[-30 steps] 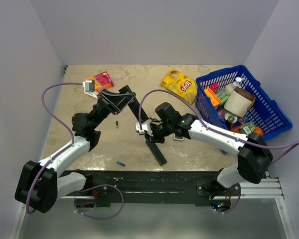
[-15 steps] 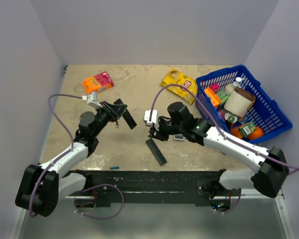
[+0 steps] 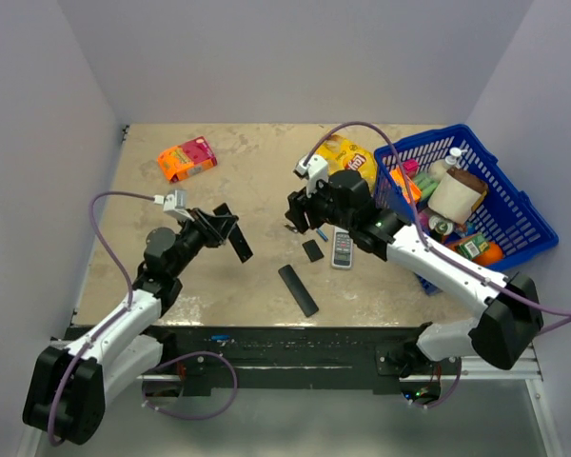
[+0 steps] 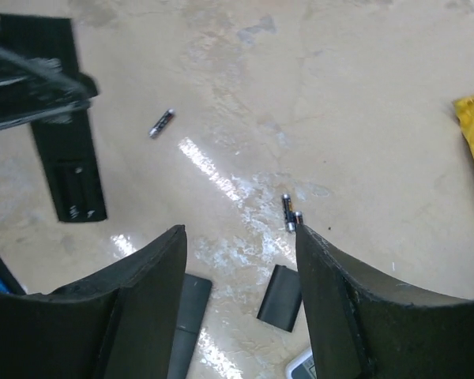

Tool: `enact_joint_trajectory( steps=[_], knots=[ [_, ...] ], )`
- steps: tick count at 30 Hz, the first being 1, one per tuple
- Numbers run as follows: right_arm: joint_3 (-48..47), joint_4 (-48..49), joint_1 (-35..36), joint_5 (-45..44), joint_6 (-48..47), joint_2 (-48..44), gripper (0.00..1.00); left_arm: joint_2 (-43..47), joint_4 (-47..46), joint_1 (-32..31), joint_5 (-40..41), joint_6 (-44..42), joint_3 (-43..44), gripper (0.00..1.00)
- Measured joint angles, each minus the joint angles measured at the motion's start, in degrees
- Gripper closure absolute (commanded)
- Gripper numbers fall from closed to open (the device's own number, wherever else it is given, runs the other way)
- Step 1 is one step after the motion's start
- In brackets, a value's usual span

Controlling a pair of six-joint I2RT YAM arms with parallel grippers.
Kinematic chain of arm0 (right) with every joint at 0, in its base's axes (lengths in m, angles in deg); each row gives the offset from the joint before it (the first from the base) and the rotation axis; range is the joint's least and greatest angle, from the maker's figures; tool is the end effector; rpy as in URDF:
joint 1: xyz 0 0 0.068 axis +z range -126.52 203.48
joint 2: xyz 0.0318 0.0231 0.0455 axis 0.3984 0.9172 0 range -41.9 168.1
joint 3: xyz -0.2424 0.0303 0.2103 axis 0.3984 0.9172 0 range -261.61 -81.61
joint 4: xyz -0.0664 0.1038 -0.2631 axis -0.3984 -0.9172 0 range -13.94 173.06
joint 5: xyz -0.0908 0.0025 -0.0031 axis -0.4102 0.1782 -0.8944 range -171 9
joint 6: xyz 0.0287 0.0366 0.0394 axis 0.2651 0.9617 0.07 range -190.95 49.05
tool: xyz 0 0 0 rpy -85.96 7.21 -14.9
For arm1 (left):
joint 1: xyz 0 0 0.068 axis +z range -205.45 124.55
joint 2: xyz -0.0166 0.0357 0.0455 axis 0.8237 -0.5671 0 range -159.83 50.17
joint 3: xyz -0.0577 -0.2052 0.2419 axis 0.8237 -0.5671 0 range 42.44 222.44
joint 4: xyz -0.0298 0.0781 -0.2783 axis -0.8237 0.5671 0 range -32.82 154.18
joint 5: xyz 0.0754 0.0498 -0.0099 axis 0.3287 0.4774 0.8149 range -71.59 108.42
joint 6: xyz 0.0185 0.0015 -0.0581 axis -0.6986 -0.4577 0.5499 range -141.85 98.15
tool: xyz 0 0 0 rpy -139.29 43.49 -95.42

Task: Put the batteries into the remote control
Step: Move the battery to the center of the board.

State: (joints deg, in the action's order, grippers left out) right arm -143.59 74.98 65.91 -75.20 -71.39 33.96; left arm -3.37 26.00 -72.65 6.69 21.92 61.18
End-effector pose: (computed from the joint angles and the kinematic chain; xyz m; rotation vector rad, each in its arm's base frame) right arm 0.2448 0.2300 0.3663 -0.7931 1.8329 0.5772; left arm 0.1998 -0.0715 0.2512 -0.2336 1.7095 -0.9698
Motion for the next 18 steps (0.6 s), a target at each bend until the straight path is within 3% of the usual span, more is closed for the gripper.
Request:
enact_joint_trajectory(
  steps=[2, 4, 6, 7, 8, 13, 17, 18],
  knots=[
    [-0.6, 0.0, -0.4, -2.3, 2.5, 1.4, 0.42, 1.7, -0.3, 0.0, -1.1, -0.2, -0.6, 1.00],
    [-1.5, -0.3, -0.5, -4.0, 4.4, 3.0, 0.37, 3.3, -0.9, 0.0, -2.5, -0.5, -1.9, 1.00],
    [-3.0, -0.8, -0.5, -5.0, 5.8, 4.7, 0.24, 4.4, -1.4, 0.0, -4.0, -0.5, -3.1, 1.00],
    [-4.5, -1.9, -0.5, -5.1, 6.6, 6.0, 0.09, 4.7, -2.0, 0.0, -4.6, -0.5, -3.7, 1.00],
    [-5.4, -2.2, -0.6, -5.1, 7.3, 7.0, 0.02, 4.7, -2.6, 0.0, -5.1, -0.3, -4.1, 1.00],
    [-11.7, -6.6, -1.9, -4.8, 8.2, 13.3, 0.02, 4.7, -5.1, 0.0, -6.3, 1.3, -6.3, 1.00],
    [-12.3, -9.5, -3.3, -4.7, 8.6, 17.5, 0.16, 4.9, -3.0, 0.0, -6.3, 1.4, -5.9, 1.00],
    [-12.2, -9.9, -3.5, -4.8, 8.7, 18.6, 0.25, 4.9, -1.9, 0.0, -6.1, 0.9, -5.6, 1.00]
  ],
)
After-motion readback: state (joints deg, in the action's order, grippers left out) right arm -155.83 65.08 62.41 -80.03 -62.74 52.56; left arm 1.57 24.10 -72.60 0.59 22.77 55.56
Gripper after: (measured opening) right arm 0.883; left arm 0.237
